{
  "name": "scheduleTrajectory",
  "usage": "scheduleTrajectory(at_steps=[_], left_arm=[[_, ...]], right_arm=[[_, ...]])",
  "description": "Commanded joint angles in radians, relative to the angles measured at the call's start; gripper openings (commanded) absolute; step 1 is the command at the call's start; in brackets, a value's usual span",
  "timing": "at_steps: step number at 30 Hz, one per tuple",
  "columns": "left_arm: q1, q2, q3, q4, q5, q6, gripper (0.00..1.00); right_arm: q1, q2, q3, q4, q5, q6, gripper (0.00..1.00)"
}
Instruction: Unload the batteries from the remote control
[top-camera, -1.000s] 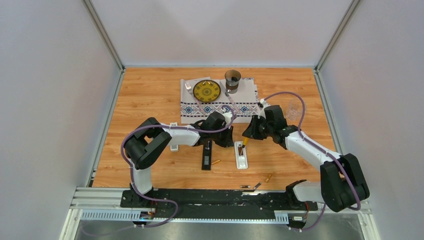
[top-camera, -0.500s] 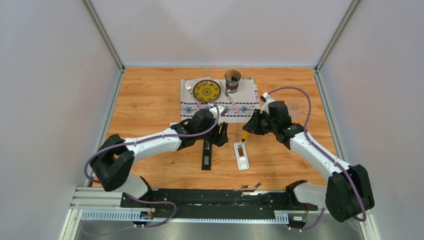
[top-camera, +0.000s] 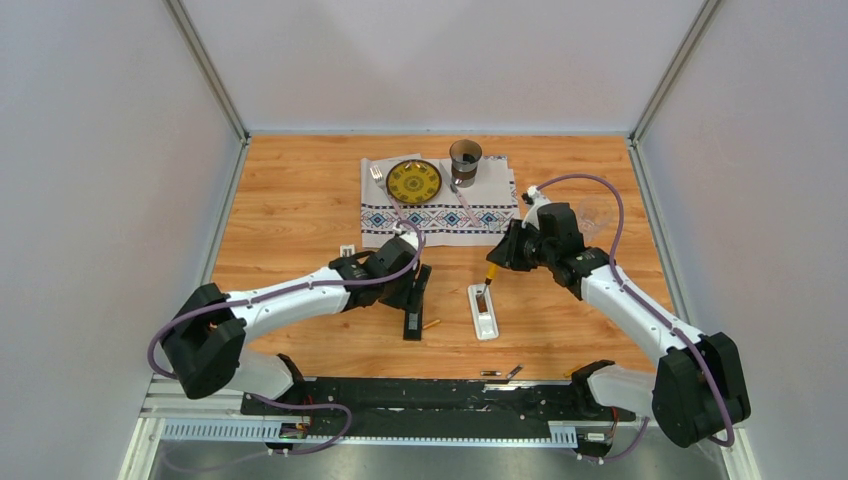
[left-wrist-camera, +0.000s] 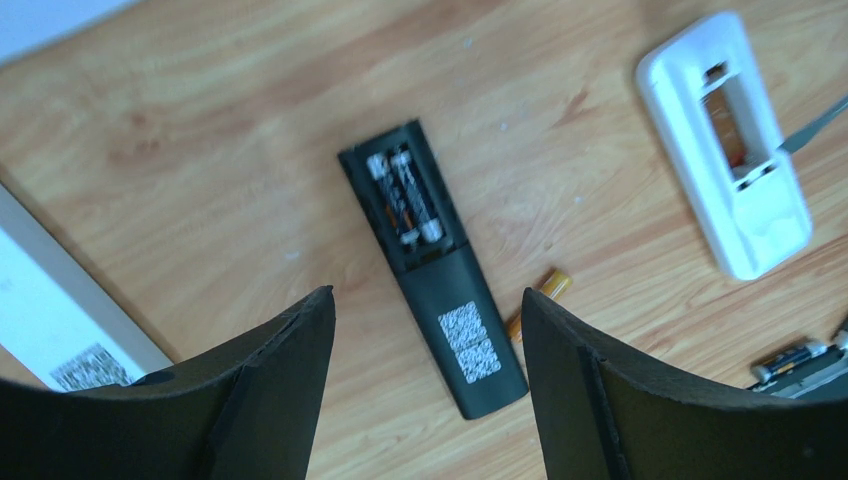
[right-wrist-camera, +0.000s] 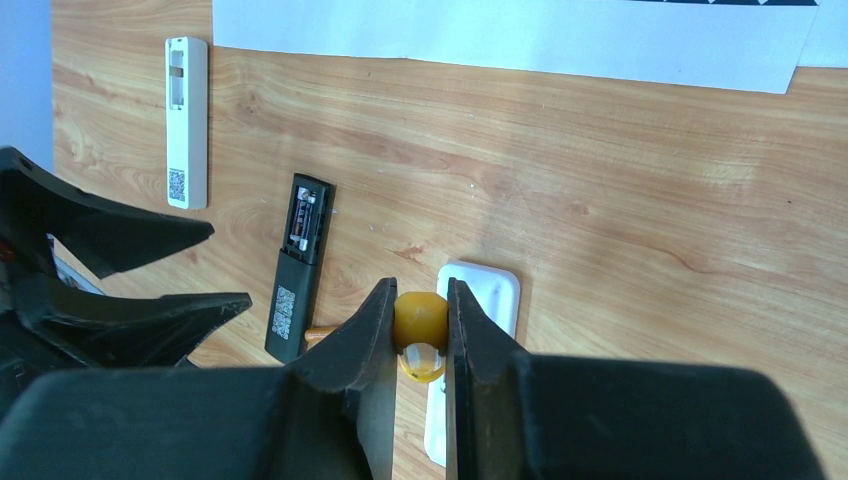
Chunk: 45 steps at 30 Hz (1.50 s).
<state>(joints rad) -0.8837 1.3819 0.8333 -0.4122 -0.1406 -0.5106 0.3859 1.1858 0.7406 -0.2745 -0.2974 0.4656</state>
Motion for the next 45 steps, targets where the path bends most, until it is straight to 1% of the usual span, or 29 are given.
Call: scheduleTrajectory(at_steps=[1, 6, 11, 16, 17, 19, 20, 22, 23, 25, 26, 29, 33, 37, 41, 42, 45], left_arm=[[-0.032, 0.015, -0.016, -0.007, -0.030, -0.088, 0.76], [-0.038, 0.115, -0.008, 0.021, -0.040, -0.111, 0.75], [-0.040, 0.181, 0.003, 0.049, -0.054, -0.117, 0.70], [-0.058, 0.212, 0.015, 0.015, -0.108, -0.100, 0.66], [-0.060, 0.220, 0.016, 0.010, -0.112, -0.097, 0.61], [-0.064, 0.224, 0.016, -0.016, -0.132, -0.091, 0.57], [-0.066, 0.226, 0.013, -0.023, -0.139, -0.091, 0.57], [-0.069, 0.223, 0.009, -0.039, -0.149, -0.082, 0.57], [-0.069, 0.218, 0.004, -0.042, -0.149, -0.080, 0.58], [-0.073, 0.210, 0.004, -0.042, -0.140, -0.072, 0.61], [-0.077, 0.206, 0.007, -0.040, -0.139, -0.069, 0.64], [-0.101, 0.207, 0.027, -0.039, -0.140, -0.054, 0.67], [-0.138, 0.233, 0.058, -0.066, -0.149, -0.049, 0.68], [-0.159, 0.261, 0.047, -0.060, -0.151, -0.058, 0.68], [-0.167, 0.253, -0.003, -0.050, -0.146, -0.069, 0.68], [-0.167, 0.247, -0.014, -0.047, -0.145, -0.078, 0.68], [-0.167, 0.221, -0.063, -0.033, -0.143, -0.089, 0.68]], right_arm=[[0.005, -0.015, 0.043, 0.003, 0.006, -0.016, 0.00], [0.033, 0.001, 0.060, -0.009, -0.017, -0.038, 0.00], [0.096, 0.029, 0.046, 0.024, -0.037, -0.024, 0.00], [0.182, 0.092, 0.051, -0.003, 0.041, -0.041, 0.00], [0.192, 0.101, 0.052, -0.014, 0.088, -0.054, 0.00], [0.222, 0.126, 0.060, -0.054, 0.136, -0.067, 0.00], [0.228, 0.130, 0.062, -0.066, 0.186, -0.073, 0.00], [0.237, 0.135, 0.062, -0.101, 0.231, -0.084, 0.00], [0.237, 0.133, 0.059, -0.112, 0.269, -0.087, 0.00], [0.237, 0.129, 0.060, -0.147, 0.299, -0.093, 0.00], [0.237, 0.129, 0.062, -0.160, 0.364, -0.096, 0.00], [0.232, 0.129, 0.056, -0.175, 0.403, -0.093, 0.00], [0.220, 0.146, 0.049, -0.154, 0.389, -0.068, 0.00], [0.220, 0.147, 0.042, -0.097, 0.363, -0.061, 0.00], [0.220, 0.150, 0.033, -0.034, 0.313, -0.050, 0.00], [0.220, 0.153, 0.029, -0.003, 0.313, -0.047, 0.00], [0.220, 0.181, 0.039, 0.015, 0.320, -0.038, 0.00]])
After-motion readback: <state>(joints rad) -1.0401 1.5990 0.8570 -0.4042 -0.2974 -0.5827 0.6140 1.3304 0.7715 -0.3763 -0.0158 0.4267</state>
